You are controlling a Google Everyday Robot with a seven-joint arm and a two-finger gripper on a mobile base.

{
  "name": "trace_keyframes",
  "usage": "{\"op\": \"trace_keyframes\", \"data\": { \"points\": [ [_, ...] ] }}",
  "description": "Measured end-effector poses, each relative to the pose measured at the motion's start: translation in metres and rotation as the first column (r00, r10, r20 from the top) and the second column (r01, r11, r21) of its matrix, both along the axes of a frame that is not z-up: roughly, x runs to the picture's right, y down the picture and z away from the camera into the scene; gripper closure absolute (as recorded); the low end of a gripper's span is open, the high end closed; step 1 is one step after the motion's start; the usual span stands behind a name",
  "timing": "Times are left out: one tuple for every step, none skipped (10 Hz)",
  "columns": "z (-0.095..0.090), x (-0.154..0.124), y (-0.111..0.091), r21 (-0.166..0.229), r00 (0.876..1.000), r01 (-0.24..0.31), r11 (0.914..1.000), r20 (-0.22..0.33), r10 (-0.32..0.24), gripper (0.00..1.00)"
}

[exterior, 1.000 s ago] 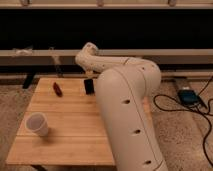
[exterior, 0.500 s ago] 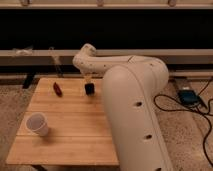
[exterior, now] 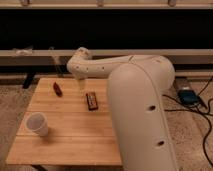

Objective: Knock the eraser over

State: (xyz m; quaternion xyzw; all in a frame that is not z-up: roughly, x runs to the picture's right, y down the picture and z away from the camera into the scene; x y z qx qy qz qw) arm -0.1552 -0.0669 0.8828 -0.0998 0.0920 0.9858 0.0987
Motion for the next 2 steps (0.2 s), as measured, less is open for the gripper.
{"op": "trace_keyframes", "data": {
  "points": [
    [-0.0003, -0.0006, -0.0002, 0.0, 1.0, 0.001, 1.0, 0.001, -0.001, 0.2],
    [-0.0001, 0.0, -0.0001, 0.0, 1.0, 0.001, 1.0, 0.001, -0.001, 0.2]
  ]
}}
